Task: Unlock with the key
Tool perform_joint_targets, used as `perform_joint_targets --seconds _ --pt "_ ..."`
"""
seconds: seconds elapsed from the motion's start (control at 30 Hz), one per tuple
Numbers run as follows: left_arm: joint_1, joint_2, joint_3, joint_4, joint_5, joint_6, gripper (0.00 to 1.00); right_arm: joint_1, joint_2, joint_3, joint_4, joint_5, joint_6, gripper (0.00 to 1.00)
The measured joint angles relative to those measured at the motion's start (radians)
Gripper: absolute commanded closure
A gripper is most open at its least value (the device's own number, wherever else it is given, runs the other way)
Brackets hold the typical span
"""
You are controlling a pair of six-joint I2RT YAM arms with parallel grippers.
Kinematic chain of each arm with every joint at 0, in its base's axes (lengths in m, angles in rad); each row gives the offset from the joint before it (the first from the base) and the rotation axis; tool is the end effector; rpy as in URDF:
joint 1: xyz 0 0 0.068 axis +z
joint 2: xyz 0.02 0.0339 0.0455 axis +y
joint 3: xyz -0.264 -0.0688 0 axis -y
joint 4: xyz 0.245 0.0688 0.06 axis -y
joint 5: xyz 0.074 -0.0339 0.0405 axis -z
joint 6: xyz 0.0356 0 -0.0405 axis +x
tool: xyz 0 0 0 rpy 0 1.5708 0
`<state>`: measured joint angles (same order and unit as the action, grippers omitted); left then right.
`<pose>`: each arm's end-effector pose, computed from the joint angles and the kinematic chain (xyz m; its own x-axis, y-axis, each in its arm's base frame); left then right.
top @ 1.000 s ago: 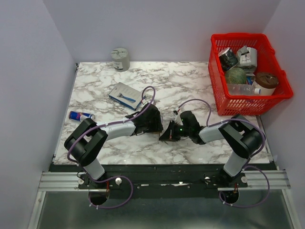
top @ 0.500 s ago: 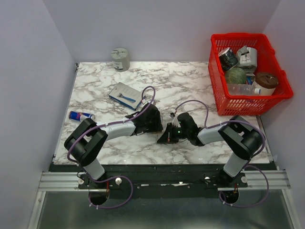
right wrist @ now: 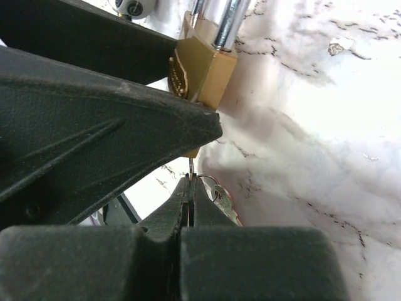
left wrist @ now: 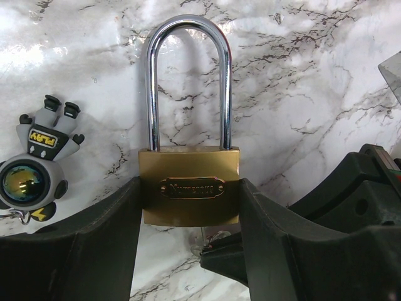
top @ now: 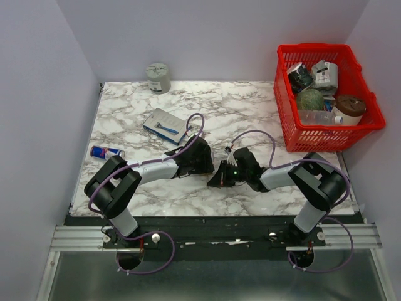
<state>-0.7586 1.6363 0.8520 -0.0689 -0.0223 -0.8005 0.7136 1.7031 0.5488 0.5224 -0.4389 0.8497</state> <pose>0.2365 -0.2231 0.1638 -0.8667 -0.1671 -0.4700 0.0790 0.8843 -0.4602 0.2128 0.2042 0.1127 -0.9346 0.0902 -0.3442 -0.2269 0.5940 0.7718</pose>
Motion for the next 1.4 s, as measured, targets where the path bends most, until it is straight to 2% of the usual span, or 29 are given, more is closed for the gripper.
perform_joint_targets --seconds 0.93,1.4 --pt "0.000 0.000 0.000 0.002 -0.002 0.005 1.00 -0.007 -0.007 0.016 0.000 -0.003 -0.029 0.99" --pt "0.000 0.000 0.000 0.004 -0.007 0.008 1.00 -0.035 0.040 0.019 0.039 -0.049 0.015 0.99"
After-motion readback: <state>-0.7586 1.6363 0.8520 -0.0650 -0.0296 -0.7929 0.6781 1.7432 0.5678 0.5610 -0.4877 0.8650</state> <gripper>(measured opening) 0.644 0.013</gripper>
